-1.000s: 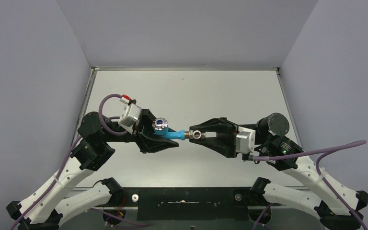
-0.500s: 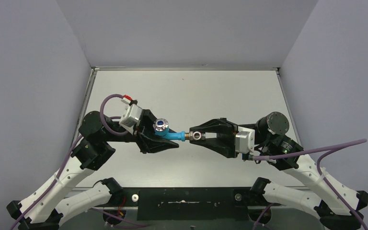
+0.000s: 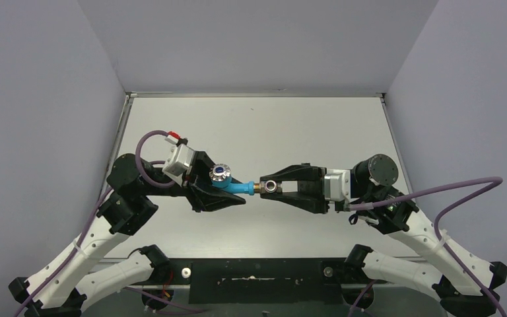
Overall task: Install the water faucets
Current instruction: Install the water faucet onto the adaptor.
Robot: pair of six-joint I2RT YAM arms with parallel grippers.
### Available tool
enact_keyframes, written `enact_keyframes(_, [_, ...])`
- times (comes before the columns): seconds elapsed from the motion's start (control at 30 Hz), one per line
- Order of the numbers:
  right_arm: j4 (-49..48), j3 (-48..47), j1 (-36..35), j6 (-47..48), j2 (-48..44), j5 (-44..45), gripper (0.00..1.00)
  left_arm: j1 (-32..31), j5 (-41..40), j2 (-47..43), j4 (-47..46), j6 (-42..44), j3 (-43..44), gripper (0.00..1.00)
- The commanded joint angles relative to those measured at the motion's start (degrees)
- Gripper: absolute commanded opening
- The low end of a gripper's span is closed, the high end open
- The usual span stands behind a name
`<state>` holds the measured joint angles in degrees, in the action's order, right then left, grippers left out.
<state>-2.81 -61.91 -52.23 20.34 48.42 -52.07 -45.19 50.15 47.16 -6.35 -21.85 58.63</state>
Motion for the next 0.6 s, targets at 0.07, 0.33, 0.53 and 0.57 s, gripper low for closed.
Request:
enact_keyframes(0.07, [-10.61,1.97,-0.94,-11.03,0.62,1.86,0.00,0.19,-0.57,0.43,-1.55,2.00,2.08,0.00])
enact_keyframes(0.33, [-12.19,3.58,-1.90,-18.83,1.28,5.88,0.00,0.19,-0.46,1.17,4.29,7.84,4.66,0.00])
enact_keyframes(0.53, [-9.86,3.84,-2.85,-19.27,0.80,9.95,0.00,0.19,-1.02,1.86,9.09,13.50,6.51,0.00])
enact_keyframes(0.57, [-9.66,3.77,-2.95,-19.67,0.73,10.38,0.00,0.19,-1.10,2.06,9.99,14.69,6.84,0.00])
